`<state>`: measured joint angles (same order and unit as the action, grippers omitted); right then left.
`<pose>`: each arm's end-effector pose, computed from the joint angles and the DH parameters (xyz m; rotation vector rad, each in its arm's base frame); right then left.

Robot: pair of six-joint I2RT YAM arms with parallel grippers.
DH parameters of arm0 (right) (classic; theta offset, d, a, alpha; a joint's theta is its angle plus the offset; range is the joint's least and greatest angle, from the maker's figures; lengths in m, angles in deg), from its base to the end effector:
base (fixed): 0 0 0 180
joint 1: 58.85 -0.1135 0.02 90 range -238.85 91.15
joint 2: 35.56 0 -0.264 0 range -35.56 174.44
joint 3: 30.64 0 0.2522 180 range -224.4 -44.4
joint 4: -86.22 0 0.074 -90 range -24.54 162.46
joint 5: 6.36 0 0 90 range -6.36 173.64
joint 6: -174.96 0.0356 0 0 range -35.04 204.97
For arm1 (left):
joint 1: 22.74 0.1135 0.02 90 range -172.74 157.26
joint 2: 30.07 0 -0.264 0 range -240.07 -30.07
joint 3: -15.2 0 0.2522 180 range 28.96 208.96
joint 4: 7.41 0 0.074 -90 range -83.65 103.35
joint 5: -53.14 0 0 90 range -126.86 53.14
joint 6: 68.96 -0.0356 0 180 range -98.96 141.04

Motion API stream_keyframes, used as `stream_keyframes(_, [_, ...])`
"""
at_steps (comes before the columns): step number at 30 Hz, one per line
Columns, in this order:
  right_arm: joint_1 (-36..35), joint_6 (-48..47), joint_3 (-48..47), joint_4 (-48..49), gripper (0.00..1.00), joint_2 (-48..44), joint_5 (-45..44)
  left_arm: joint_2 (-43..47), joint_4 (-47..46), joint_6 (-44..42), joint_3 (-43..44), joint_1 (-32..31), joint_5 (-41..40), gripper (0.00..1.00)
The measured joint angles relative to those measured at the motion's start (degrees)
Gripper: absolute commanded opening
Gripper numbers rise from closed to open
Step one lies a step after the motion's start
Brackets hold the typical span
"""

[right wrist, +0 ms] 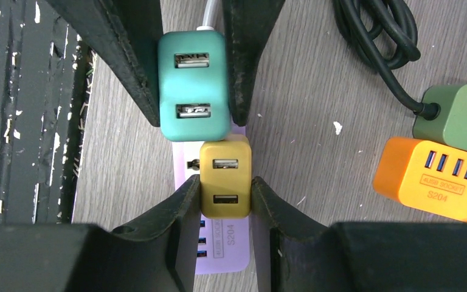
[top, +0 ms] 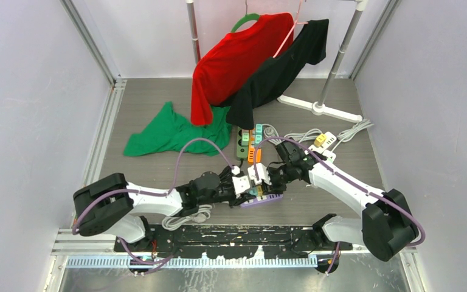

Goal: Pull the plug off the socket
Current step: Remove the plug from the socket, then place the plug at the center of the board.

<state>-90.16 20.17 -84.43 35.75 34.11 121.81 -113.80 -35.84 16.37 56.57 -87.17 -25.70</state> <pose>0.1695 0.1288 0.1986 -1.9670 1.5261 0.6730 0.1160 -0.2585 0.1798 1.1979 1.4834 -0.9019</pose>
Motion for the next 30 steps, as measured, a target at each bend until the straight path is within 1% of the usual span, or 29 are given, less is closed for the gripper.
stream_keyframes(2, [0.0,0.5,-0.3,-0.2,0.08,0.3,0.0,0.9,0.0,-0.5,-0.3,0.0,-0.7,0.0])
stream_keyframes(5, [0.1,0.7,-0.7,-0.6,0.16,0.6,0.0,3.4,0.2,0.0,-1.2,0.6,-1.7,0.0])
stream_keyframes(7, [0.4,0.7,-0.8,-0.8,0.21,0.8,0.0,5.9,2.0,2.1,-1.3,2.1,-2.3,0.0])
stream_keyframes(9, [0.7,0.8,-0.9,-0.9,0.25,0.9,0.1,8.5,5.0,5.0,-1.2,4.5,-3.3,0.0])
stream_keyframes(15, [1.9,1.4,-0.9,-1.6,0.37,0.8,0.6,16.0,19.6,15.8,1.8,13.6,-7.6,0.0])
stream_keyframes(18, [2.3,1.6,-0.9,-1.9,0.4,0.8,0.7,17.5,24.6,22.3,2.5,21.4,-5.7,0.0])
stream_keyframes(19, [2.3,1.6,-0.9,-1.9,0.41,0.8,0.8,17.5,26.1,25.2,2.5,25.4,-4.3,0.0])
stream_keyframes(23, [2.5,1.8,-0.9,-2.7,0.43,0.9,0.1,14.8,29.0,34.5,2.5,36.1,0.0,0.0])
stream_keyframes(25, [2.7,2.0,-0.9,-3.5,0.44,1.1,-0.6,12.0,29.5,38.3,2.5,39.1,2.3,0.01])
stream_keyframes(27, [2.9,2.0,-0.9,-4.0,0.45,1.2,-1.0,8.4,29.8,41.3,2.5,40.7,4.6,0.05])
stream_keyframes(30, [3.0,2.0,-0.9,-4.6,0.46,1.2,-1.3,3.2,31.1,44.7,3.2,42.4,8.3,0.13])
